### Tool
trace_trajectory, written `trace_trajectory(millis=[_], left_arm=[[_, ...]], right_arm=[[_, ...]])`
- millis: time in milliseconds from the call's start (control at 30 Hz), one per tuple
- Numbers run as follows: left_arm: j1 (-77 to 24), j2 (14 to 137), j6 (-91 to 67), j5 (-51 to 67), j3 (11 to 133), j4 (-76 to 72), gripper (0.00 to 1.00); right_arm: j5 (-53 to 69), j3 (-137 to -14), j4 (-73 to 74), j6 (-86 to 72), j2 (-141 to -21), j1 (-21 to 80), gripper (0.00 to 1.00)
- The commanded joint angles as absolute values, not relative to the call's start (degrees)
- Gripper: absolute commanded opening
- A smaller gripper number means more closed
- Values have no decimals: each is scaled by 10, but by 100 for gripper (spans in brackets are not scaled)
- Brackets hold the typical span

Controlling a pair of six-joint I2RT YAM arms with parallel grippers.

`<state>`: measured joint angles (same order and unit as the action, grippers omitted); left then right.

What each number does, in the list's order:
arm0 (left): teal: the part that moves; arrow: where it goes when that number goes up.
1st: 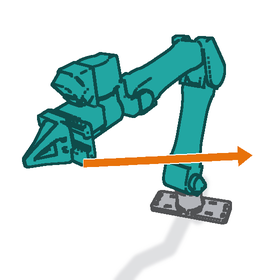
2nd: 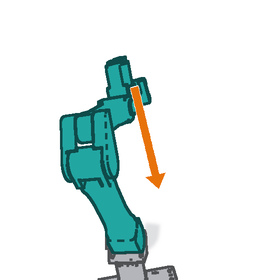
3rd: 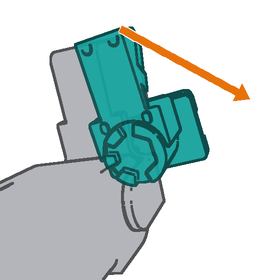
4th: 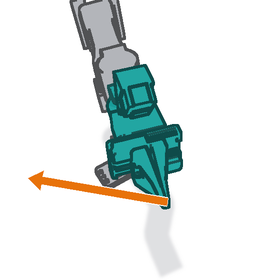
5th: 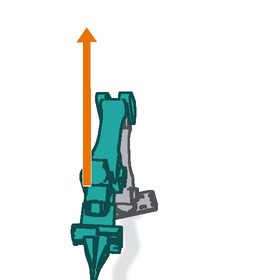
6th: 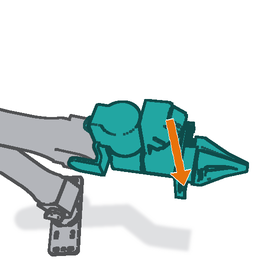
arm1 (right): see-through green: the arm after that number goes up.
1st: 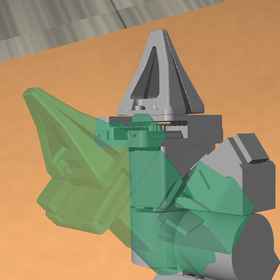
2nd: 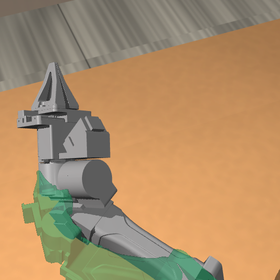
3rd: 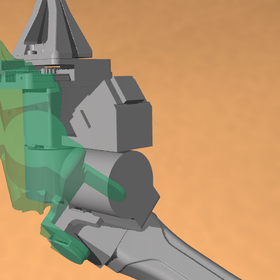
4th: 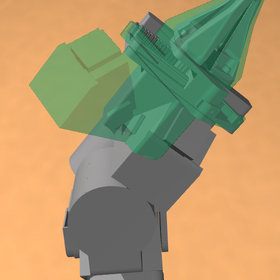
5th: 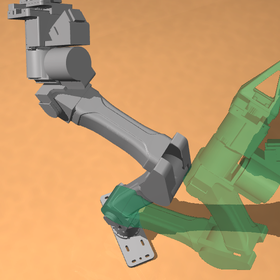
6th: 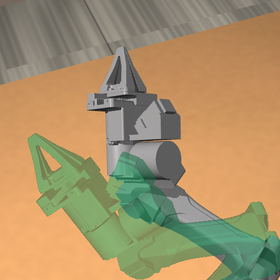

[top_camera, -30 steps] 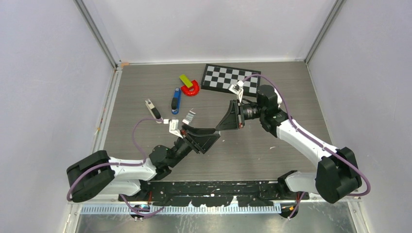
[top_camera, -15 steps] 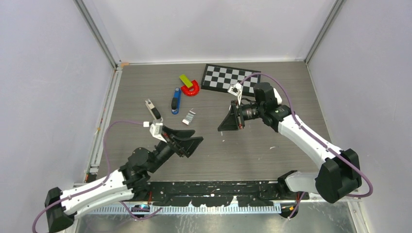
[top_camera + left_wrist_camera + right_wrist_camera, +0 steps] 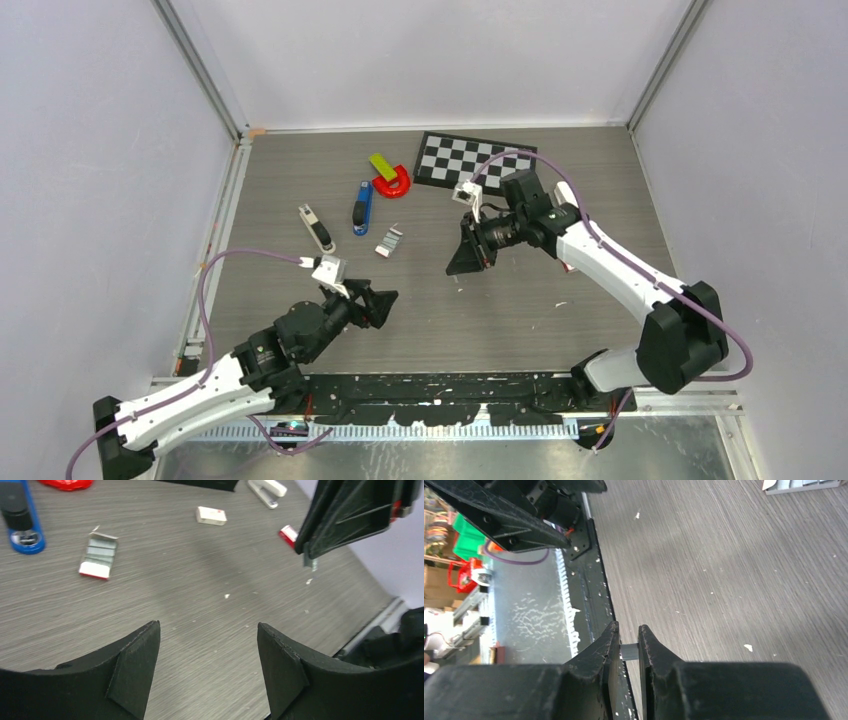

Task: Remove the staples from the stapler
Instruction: Pick up the staple from the center of the board.

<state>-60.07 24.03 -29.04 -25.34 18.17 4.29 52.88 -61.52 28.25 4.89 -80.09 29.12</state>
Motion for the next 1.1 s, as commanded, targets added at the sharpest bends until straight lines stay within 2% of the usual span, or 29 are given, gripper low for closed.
trace_trajectory(millis=[0,433,867,1067], left_arm=[[-597,245,-256,-331,209,81,72],[-541,266,-264,-371,209,130,73],[-370,266,-315,-239,169,116,82],[-344,250,-324,-218,158,126,82]], right_arm=[[477,-667,316,107,-823,300,18],[367,-779,366,155,-921,335,18],[306,-868,387,170,-1006,378,19],[283,-922,408,182,-1056,389,19]])
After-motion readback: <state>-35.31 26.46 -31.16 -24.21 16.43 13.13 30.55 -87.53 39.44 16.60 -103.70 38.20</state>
